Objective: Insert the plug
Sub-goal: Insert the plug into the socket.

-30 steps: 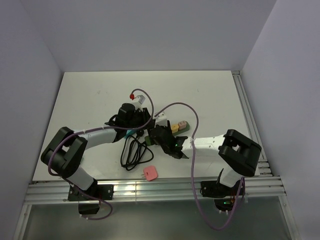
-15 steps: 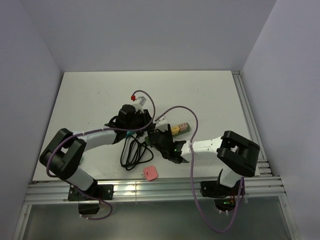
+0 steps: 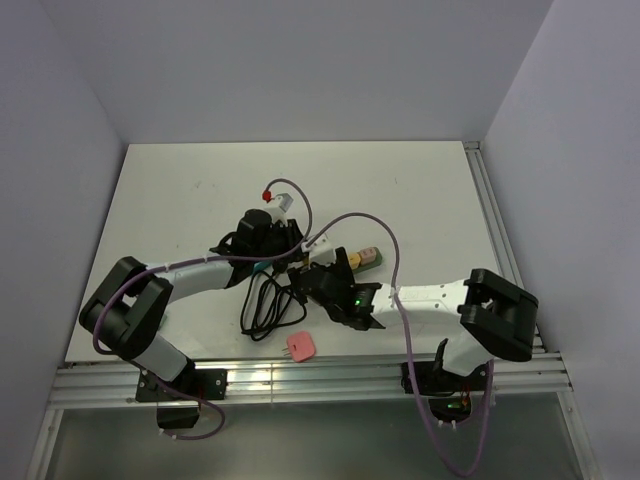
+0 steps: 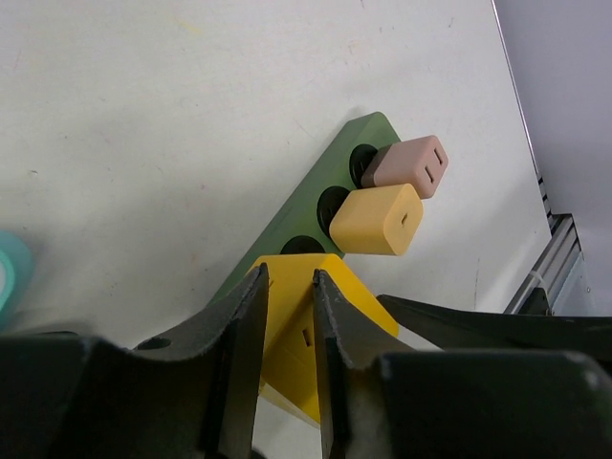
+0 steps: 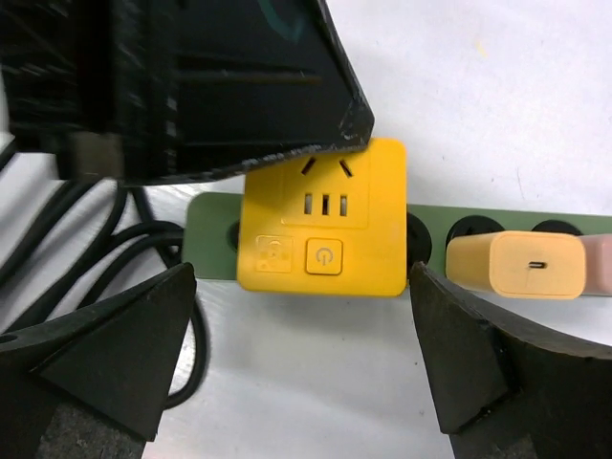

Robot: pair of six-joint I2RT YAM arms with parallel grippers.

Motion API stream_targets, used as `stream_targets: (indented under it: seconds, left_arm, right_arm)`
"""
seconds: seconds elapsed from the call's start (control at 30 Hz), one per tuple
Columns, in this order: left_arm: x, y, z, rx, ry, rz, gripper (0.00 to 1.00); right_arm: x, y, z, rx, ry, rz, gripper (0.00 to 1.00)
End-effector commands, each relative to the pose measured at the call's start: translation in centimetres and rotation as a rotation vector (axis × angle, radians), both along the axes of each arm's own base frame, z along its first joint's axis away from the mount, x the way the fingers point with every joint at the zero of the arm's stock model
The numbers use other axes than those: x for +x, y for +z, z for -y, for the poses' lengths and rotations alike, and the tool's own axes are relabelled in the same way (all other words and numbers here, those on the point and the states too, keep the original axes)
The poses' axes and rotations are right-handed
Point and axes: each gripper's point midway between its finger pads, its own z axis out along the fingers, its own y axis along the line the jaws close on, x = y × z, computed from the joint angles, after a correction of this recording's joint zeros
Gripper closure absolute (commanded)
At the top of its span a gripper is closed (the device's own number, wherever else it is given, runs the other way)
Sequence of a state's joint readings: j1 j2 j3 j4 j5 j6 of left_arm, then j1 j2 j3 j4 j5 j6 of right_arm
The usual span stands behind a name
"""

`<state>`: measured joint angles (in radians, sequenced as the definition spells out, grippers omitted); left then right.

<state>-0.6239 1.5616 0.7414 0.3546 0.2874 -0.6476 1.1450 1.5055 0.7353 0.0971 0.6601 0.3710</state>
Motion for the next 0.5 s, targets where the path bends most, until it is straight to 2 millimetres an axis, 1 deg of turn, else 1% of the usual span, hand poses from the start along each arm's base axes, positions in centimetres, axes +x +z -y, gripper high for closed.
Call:
stream_targets:
  seconds: [0.0, 0.13, 0.2, 0.23, 0.27, 0.3, 0.33, 0.37, 0.4, 0.43, 0.47]
  left_arm:
    - [-2.0, -4.5, -2.0, 0.140, 0.002, -0.108, 0.70]
    - [-1.9, -4.4, -2.0, 0.138, 0.004, -0.108, 0.69]
    - [-1.9, -4.0, -1.9, 0.126, -0.002, -0.102, 0.65]
    - [-2.0, -3.5, -1.8, 0.116, -0.006, -0.092, 0.61]
    - [-2.1, -3.4, -1.8, 0.114, -0.007, -0.090, 0.57]
    - [-2.1, -2.9, -1.7, 0.097, -0.011, -0.074, 0.53]
    - [-2.1, -2.1, -1.6, 0.077, -0.016, -0.057, 0.45]
    - [-2.3, -1.9, -1.7, 0.071, -0.017, -0.050, 0.41]
    - [-2.3, -1.6, -1.7, 0.063, -0.014, -0.037, 0.36]
    - [-2.5, -0.8, -1.7, 0.046, -0.016, -0.020, 0.30]
    - [-2.5, -0.4, -1.8, 0.035, -0.013, -0.010, 0.27]
  right_arm:
    - [0.3, 3.8, -1.0, 0.058, 0.026, 0.056, 0.00]
    - [-0.3, 4.9, -0.7, 0.103, 0.046, 0.064, 0.00]
    - [-0.9, 5.2, -0.3, 0.130, 0.052, 0.064, 0.00]
    - [-1.3, 4.8, 0.1, 0.128, 0.056, 0.057, 0.00]
    - [-1.6, 5.5, 0.2, 0.160, 0.056, 0.063, 0.00]
    - [-1.8, 5.5, 0.4, 0.170, 0.059, 0.064, 0.00]
    - [-2.2, 5.1, 0.9, 0.172, 0.067, 0.057, 0.00]
    - [-2.5, 5.9, 1.1, 0.206, 0.068, 0.064, 0.00]
    - [-2.6, 6.1, 1.4, 0.215, 0.067, 0.063, 0.01]
    - [-2.9, 6.0, 1.6, 0.223, 0.068, 0.058, 0.01]
    - [-3.1, 6.5, 1.7, 0.245, 0.078, 0.058, 0.06]
